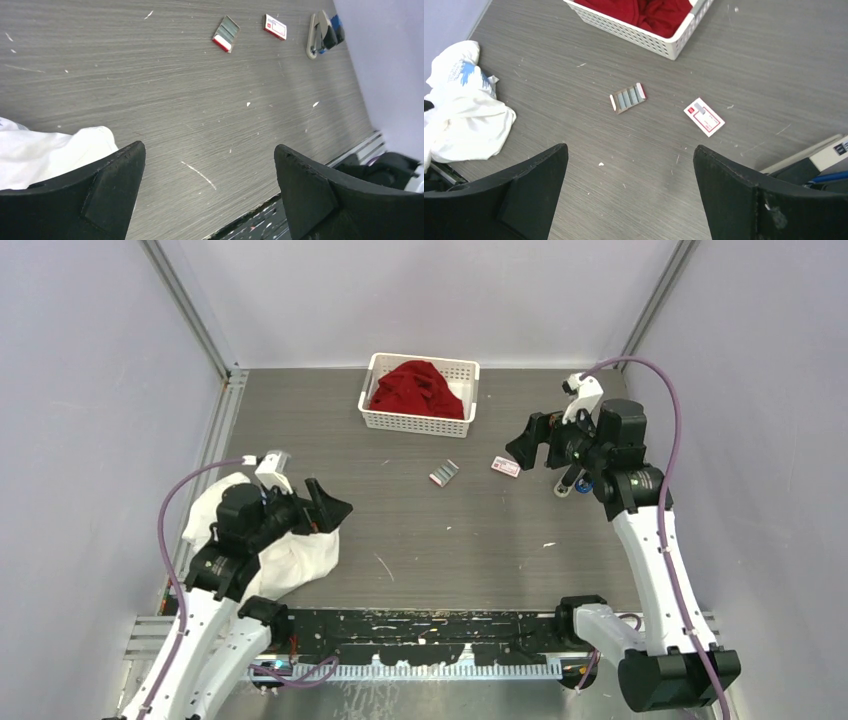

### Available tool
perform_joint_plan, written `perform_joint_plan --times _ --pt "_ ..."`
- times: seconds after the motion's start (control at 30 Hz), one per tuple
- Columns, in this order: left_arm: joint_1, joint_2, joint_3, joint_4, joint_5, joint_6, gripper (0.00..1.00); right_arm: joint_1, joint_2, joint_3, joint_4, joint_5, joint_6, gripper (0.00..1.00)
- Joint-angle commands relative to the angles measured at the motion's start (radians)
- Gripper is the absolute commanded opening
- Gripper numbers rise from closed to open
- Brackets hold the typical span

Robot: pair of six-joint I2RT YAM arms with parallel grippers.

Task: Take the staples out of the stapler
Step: Adjust the staple box at the center of the board.

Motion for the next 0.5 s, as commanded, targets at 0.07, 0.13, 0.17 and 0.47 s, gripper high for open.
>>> perform_joint_plan --times 0.07,0.13,0.17,0.47 --pt "0.095 -0.011 -0.173 0.405 0.156 -0.252 0.99 -0.038 0.044 -0.059 0.137 -0.060 0.093 1.00" --pt "0.104 -0.002 -0.226 0.502 0.173 -0.308 0.99 -0.037 0.072 -0.068 0.160 -0.124 0.081 1.00" --pt "0.099 0.007 -0.249 0.546 0.170 -0.328 0.99 -0.027 0.087 -0.066 0.159 -0.151 0.067 1.00" --pt "-0.160 0.227 -0.257 0.727 0.076 -0.259 0.98 0.151 0.235 -0.031 0.089 -0.111 -0.233 1.00"
